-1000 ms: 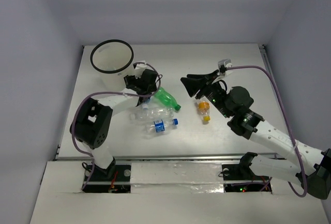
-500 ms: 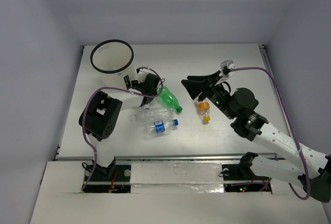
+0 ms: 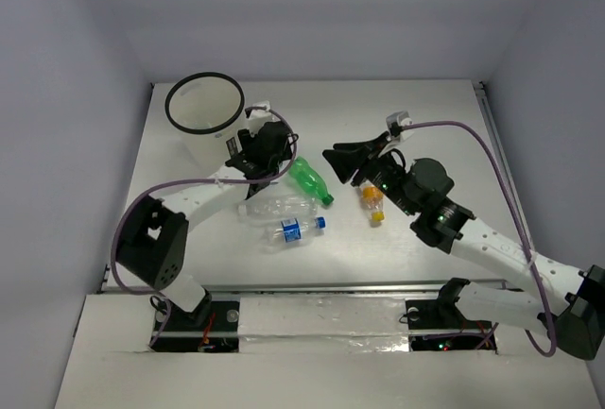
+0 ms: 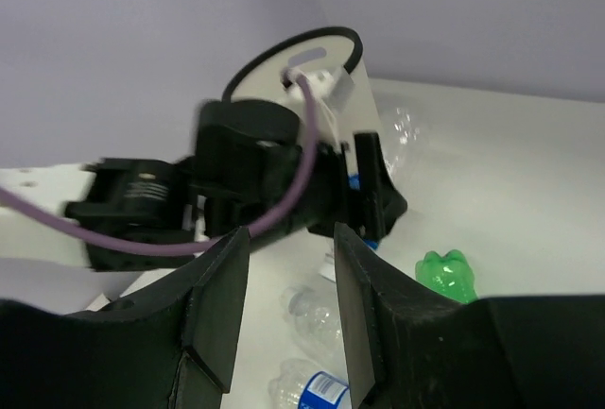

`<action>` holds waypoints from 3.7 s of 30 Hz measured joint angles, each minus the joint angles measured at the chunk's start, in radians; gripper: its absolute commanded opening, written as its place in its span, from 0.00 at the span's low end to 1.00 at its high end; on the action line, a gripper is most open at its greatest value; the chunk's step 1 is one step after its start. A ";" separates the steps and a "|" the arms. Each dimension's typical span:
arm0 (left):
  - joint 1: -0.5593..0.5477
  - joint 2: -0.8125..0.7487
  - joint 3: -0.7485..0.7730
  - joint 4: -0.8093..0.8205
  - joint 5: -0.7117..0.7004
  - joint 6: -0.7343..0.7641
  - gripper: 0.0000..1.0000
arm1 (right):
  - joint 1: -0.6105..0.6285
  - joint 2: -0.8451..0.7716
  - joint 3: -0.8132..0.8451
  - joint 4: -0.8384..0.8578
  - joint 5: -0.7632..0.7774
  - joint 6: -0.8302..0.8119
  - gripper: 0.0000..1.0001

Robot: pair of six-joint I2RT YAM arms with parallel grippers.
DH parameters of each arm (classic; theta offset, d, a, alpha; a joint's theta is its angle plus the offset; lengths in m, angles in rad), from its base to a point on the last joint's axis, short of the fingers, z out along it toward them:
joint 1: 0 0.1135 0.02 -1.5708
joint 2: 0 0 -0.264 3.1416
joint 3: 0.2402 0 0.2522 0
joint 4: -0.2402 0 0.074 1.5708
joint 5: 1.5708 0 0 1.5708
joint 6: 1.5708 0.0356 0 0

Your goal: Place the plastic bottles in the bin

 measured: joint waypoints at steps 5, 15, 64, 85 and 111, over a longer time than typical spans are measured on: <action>-0.047 -0.113 0.010 0.008 -0.007 0.022 0.36 | 0.000 0.029 -0.035 0.031 0.003 0.014 0.47; -0.120 -0.337 0.156 0.051 -0.002 0.126 0.37 | 0.000 0.019 -0.070 0.063 0.046 0.020 0.47; 0.349 -0.068 0.044 0.589 -0.040 0.572 0.68 | 0.000 0.029 -0.070 0.058 0.041 0.023 0.47; 0.345 -0.424 -0.020 0.449 0.075 0.385 0.38 | 0.000 0.090 -0.068 -0.023 0.025 0.058 0.12; -0.077 -1.049 -0.591 -0.010 0.340 -0.158 0.37 | -0.108 0.680 0.427 -0.479 -0.107 -0.073 0.90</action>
